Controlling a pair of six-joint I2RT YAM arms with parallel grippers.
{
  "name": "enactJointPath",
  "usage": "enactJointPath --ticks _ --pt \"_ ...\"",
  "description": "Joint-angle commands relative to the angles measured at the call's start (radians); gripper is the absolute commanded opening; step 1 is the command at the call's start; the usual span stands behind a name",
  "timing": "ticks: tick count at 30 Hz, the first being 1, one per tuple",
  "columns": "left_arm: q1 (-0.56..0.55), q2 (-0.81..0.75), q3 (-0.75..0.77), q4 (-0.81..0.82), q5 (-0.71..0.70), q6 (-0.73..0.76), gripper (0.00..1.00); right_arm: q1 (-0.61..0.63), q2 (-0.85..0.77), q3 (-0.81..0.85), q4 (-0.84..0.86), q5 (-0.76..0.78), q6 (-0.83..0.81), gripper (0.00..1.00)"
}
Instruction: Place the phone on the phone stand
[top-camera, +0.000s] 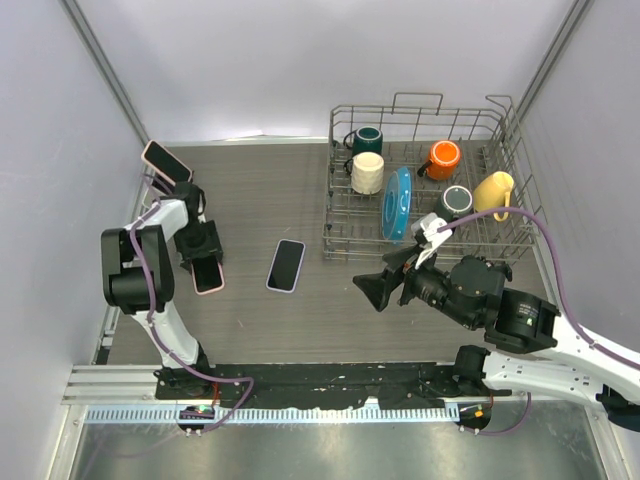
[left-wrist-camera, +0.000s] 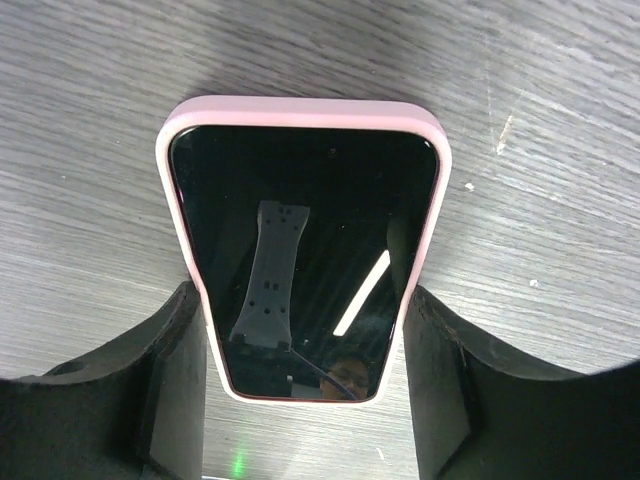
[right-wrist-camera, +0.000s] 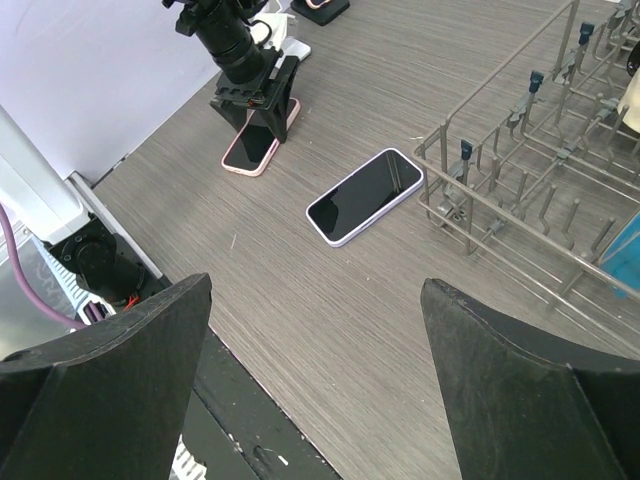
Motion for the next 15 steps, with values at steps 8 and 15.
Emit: enactJointPath --ticks 8,15 --pt "-0.007 0.002 -0.035 0.059 -0.006 0.000 0.00 0.000 0.022 0.024 0.013 0.038 0.020 0.91" --pt "-0.007 -0.278 -0.043 0.024 -0.001 -0.055 0.00 0.000 0.077 0.013 0.015 0.036 0.013 0.91"
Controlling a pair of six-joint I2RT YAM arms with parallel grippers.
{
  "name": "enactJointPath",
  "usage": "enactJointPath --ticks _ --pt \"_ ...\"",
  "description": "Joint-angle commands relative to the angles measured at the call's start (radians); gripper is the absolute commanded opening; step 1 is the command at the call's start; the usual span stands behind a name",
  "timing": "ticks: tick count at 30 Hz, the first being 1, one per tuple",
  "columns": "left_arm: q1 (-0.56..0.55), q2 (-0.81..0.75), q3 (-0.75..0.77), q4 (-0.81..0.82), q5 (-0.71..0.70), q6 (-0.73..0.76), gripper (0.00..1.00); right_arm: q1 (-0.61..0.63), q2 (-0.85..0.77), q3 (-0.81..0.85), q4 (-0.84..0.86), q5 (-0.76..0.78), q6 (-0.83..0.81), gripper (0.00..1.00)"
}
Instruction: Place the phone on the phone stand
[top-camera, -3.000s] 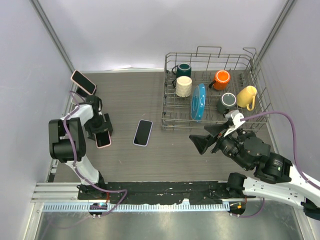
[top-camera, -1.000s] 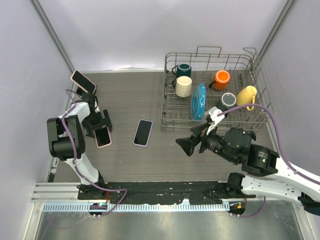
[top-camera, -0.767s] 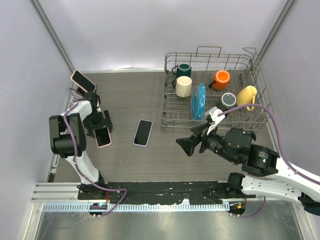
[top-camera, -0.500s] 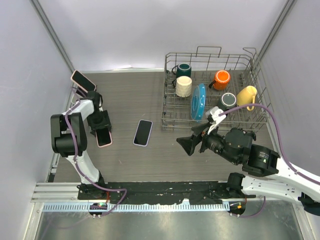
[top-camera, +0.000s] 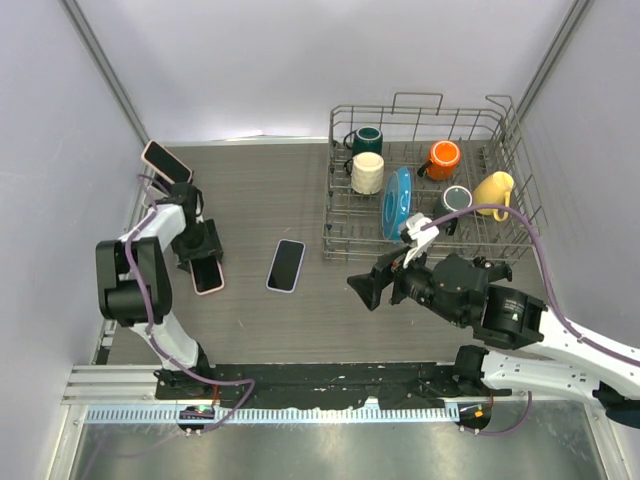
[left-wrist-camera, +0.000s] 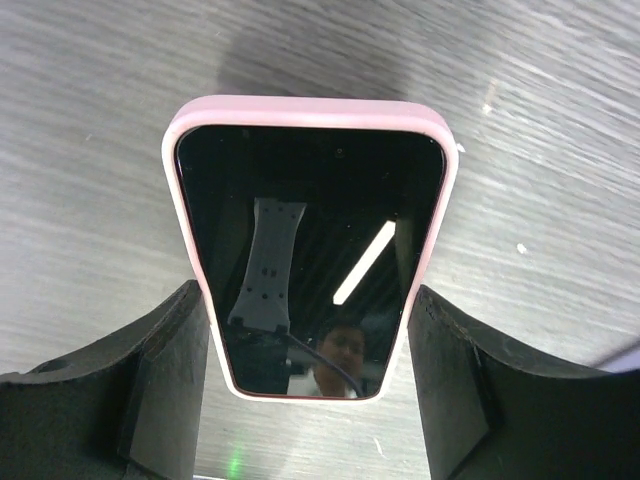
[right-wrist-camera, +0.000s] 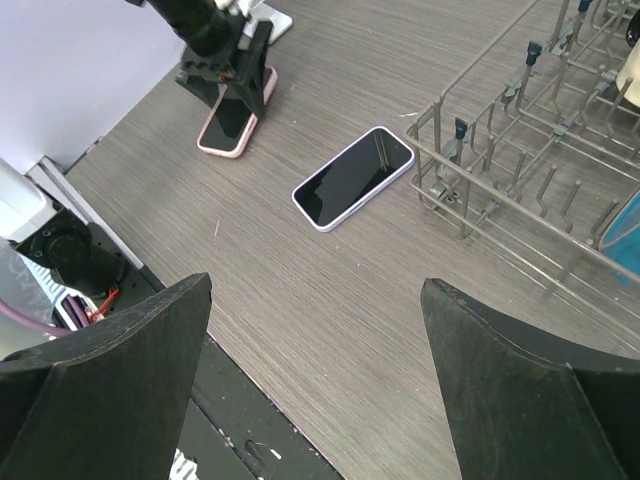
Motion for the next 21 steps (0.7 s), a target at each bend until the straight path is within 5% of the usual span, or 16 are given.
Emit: enactJointPath --ticks 1,9,12,21 --pt "0.003 -0.244 -0.009 0.007 0.010 -0.068 0.00 0.000 0.059 0.016 0.026 0.015 -0.010 0.91" --pt "-0.011 -0.600 -0.091 0.091 0.240 -0.362 0.00 0.000 0.208 0.044 0.125 0.000 -0.029 0.91" --pt "-0.109 -0.702 -0.122 0.156 0.286 -0.541 0.00 -0.001 0.312 0.090 0.185 0.010 -0.001 0.91" --pt "-0.549 -0.785 -0.058 0.219 0.030 -0.795 0.00 -0.087 0.550 0.208 0.294 -0.094 0.151 0.90"
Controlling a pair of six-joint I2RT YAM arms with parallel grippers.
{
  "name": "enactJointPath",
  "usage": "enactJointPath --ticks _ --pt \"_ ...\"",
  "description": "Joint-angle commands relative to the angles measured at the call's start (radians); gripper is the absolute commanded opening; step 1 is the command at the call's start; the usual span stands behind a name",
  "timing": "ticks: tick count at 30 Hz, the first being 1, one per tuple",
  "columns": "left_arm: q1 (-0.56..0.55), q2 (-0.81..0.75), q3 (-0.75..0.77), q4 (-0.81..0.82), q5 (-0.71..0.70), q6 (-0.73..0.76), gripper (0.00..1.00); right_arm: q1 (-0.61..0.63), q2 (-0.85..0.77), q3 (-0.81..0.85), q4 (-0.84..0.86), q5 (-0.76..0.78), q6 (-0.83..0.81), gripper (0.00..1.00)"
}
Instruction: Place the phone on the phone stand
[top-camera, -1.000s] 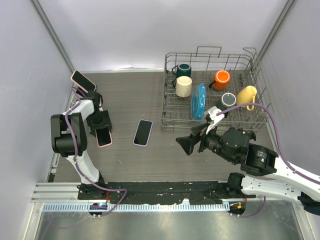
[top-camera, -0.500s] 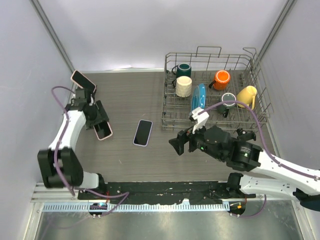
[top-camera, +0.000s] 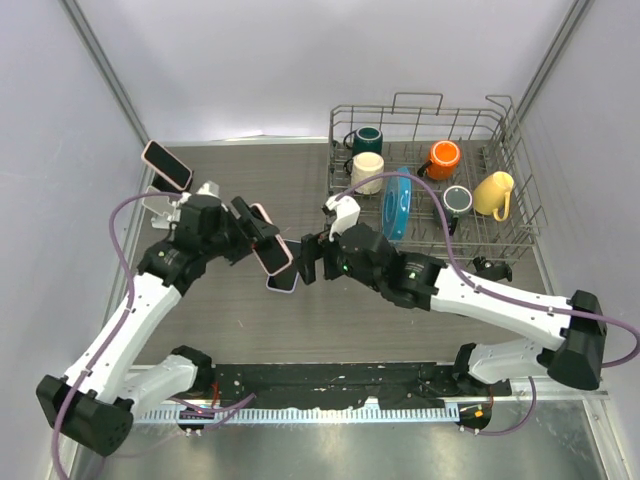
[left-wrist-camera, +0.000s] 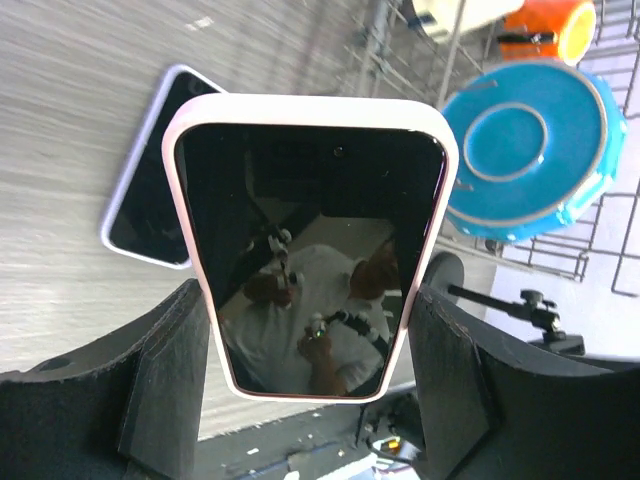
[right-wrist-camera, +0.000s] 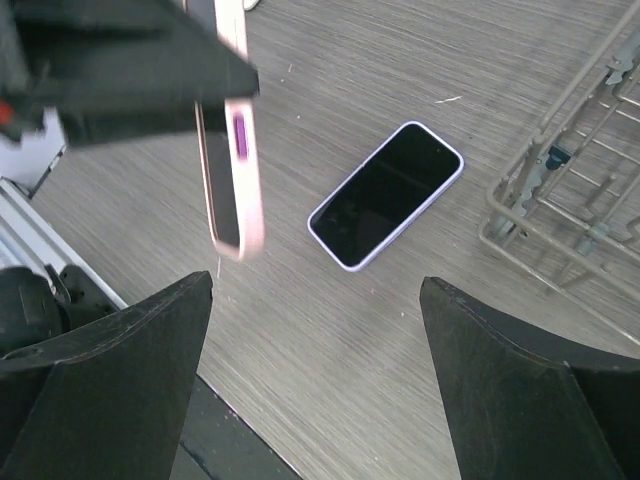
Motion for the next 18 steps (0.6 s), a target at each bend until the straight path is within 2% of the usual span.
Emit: enactJointPath --ticks 1,3,8,11,12,14,15,17,18 --pt "-0.168 -0.018 0.085 0.085 -0.144 -0.155 0.00 -0.037 0.048 0.048 0.125 -0.057 0.075 0.88" --pt "-0.243 -0.002 0.102 0.077 -0.196 -0.174 0.00 -0.048 0.054 0.035 0.152 -0.069 0.077 0.84" --pt "-0.298 0.030 0.108 0.097 -0.216 -0.204 0.00 -0.052 0.082 0.013 0.191 -0.079 0.089 0.74" --pt "-0.314 0.039 0.122 0.100 -0.224 -0.207 0.00 -0.054 0.082 -0.011 0.226 -0.112 0.094 0.58" --pt "-0.317 0.041 0.129 0.100 -0.223 -0.210 0.00 -0.054 0.085 -0.016 0.232 -0.120 0.094 0.45" --pt "-0.320 0.033 0.129 0.116 -0.213 -0.210 0.00 -0.061 0.077 -0.027 0.235 -0.149 0.095 0.31" --pt "-0.320 0.030 0.125 0.131 -0.207 -0.203 0.00 -0.066 0.065 -0.031 0.238 -0.163 0.097 0.14" --pt "-0.320 0.007 0.114 0.191 -0.187 -0.189 0.01 -0.089 0.053 -0.053 0.289 -0.226 0.107 0.01" --pt "-0.320 -0.001 0.102 0.211 -0.178 -0.181 0.04 -0.103 0.041 -0.060 0.301 -0.256 0.124 0.01"
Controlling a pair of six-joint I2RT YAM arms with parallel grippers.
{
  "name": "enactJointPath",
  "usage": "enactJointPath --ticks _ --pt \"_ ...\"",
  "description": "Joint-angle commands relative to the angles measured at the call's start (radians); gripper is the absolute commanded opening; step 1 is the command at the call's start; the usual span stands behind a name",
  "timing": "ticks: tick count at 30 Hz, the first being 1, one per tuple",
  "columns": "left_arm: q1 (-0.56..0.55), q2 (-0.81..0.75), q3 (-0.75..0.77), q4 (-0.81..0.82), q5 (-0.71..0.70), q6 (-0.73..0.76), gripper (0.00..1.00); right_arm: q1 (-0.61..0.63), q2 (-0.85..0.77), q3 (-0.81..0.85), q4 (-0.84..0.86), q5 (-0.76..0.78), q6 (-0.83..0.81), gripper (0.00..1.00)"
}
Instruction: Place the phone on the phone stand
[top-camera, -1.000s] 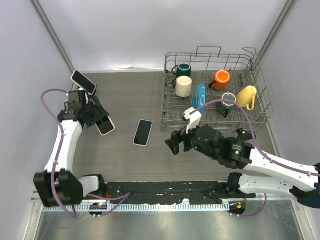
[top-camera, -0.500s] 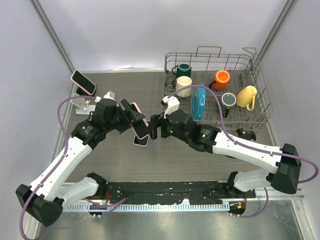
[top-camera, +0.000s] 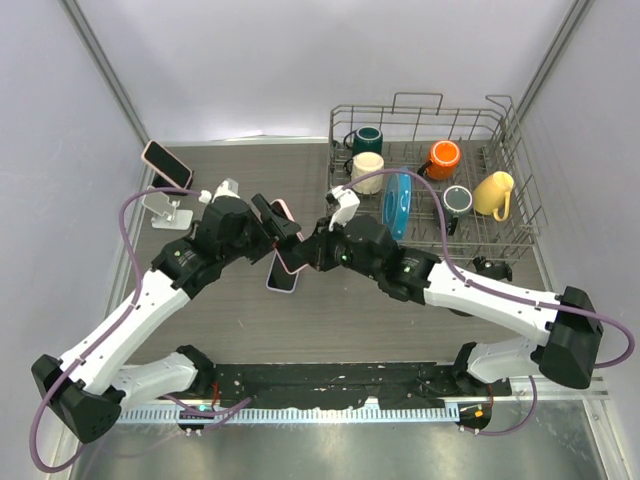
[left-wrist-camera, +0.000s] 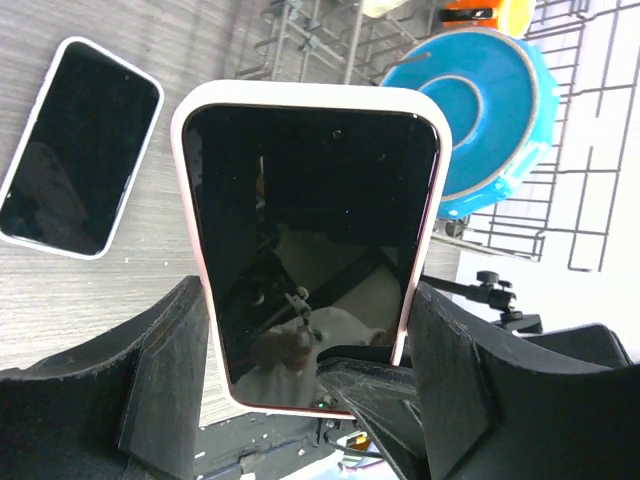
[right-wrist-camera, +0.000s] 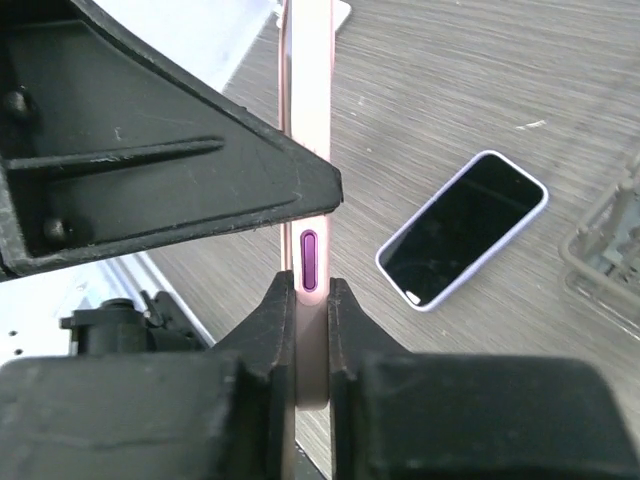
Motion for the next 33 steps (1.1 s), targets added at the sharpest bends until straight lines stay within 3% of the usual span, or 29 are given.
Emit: enactJointPath --ticks 1,3,4,5,7,12,15,16,19,21,22,24,29,33 --pt "-0.007 -0.059 0.022 0.250 0.028 0.029 0.10 -0.049 -0.043 -0.037 0.133 -0.141 0.016 0.01" --pt "-0.007 -0.091 -0.022 0.380 0.101 0.064 0.42 -0.095 -0.074 -0.069 0.187 -0.264 0.034 0.01" --pt "-0.007 -0.105 -0.039 0.422 0.140 0.105 0.77 -0.108 -0.090 -0.081 0.207 -0.299 0.037 0.01" --pt "-0.007 -0.120 -0.068 0.448 0.180 0.127 0.88 -0.142 -0.107 -0.112 0.228 -0.333 0.040 0.01" --pt "-0.004 -0.172 -0.091 0.508 0.214 0.208 0.98 -0.179 -0.179 -0.146 0.294 -0.452 0.048 0.01" --pt "0.017 -0.243 -0.119 0.522 0.466 0.385 0.97 -0.323 -0.321 -0.218 0.345 -0.733 0.057 0.01" --pt "0.022 -0.254 -0.126 0.536 0.581 0.428 0.83 -0.349 -0.390 -0.230 0.348 -0.819 0.059 0.01" --pt "0.025 -0.250 -0.126 0.544 0.599 0.432 0.72 -0.351 -0.400 -0.230 0.351 -0.866 0.062 0.01" --pt "0.036 -0.246 -0.117 0.568 0.652 0.434 0.63 -0.353 -0.454 -0.247 0.360 -0.869 0.079 0.01" --pt "0.041 -0.243 -0.087 0.536 0.668 0.455 0.67 -0.357 -0.505 -0.258 0.327 -0.852 0.069 0.01" --pt "0.042 -0.243 -0.073 0.519 0.678 0.471 0.79 -0.360 -0.518 -0.256 0.316 -0.847 0.066 0.01" --pt "0.045 -0.249 -0.028 0.442 0.657 0.523 0.86 -0.362 -0.546 -0.250 0.284 -0.845 0.062 0.01" --pt "0.048 -0.281 0.071 0.306 0.515 0.604 0.81 -0.362 -0.585 -0.236 0.213 -0.876 0.034 0.01" --pt "0.048 -0.266 0.093 0.265 0.487 0.606 0.82 -0.362 -0.591 -0.215 0.221 -0.931 0.039 0.01"
